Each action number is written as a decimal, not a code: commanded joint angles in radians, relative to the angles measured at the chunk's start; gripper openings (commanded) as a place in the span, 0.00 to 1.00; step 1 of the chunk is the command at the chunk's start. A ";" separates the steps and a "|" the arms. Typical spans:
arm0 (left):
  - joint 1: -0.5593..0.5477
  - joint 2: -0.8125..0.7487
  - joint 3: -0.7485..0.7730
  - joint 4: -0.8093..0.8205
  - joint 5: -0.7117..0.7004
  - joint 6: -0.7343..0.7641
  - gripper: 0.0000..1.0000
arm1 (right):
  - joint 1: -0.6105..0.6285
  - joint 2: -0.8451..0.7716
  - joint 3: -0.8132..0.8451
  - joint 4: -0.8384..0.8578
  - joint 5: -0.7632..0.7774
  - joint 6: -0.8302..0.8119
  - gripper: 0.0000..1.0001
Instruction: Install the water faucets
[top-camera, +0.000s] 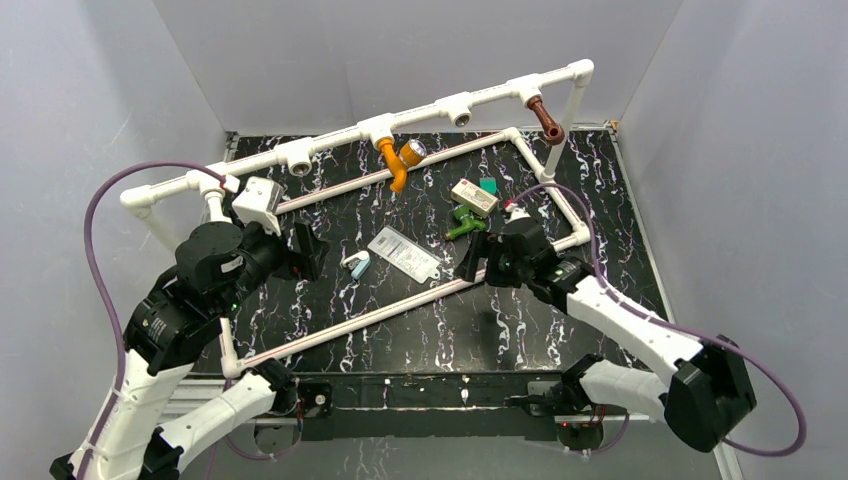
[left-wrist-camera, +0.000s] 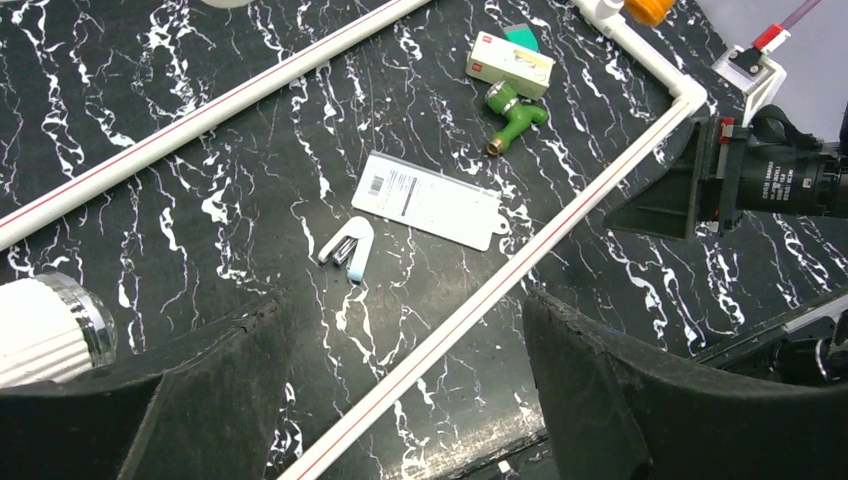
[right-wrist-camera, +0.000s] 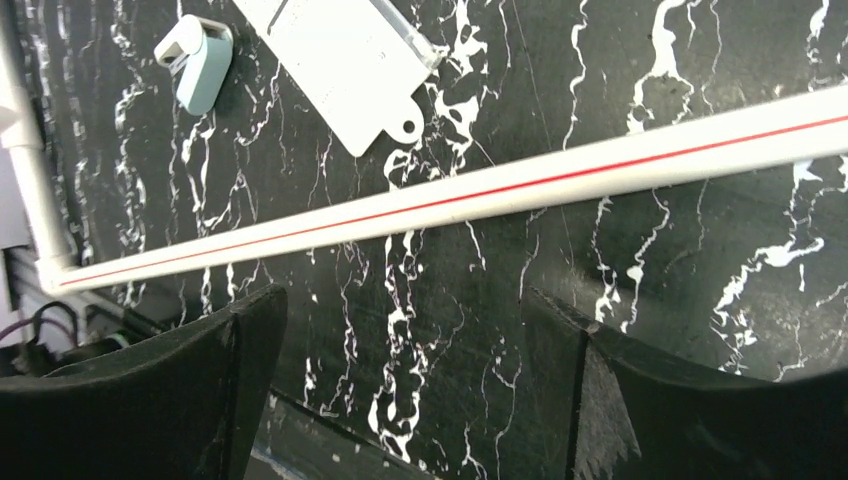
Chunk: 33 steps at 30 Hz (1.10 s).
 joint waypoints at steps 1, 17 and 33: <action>-0.003 -0.006 -0.009 -0.030 -0.022 0.010 0.79 | 0.091 0.086 0.105 0.057 0.242 0.030 0.92; -0.003 -0.028 0.003 -0.086 -0.061 0.014 0.79 | 0.109 0.488 0.237 0.392 0.621 -0.382 0.87; -0.004 -0.048 0.001 -0.121 -0.087 0.003 0.79 | -0.051 0.771 0.426 0.469 0.309 -0.523 0.74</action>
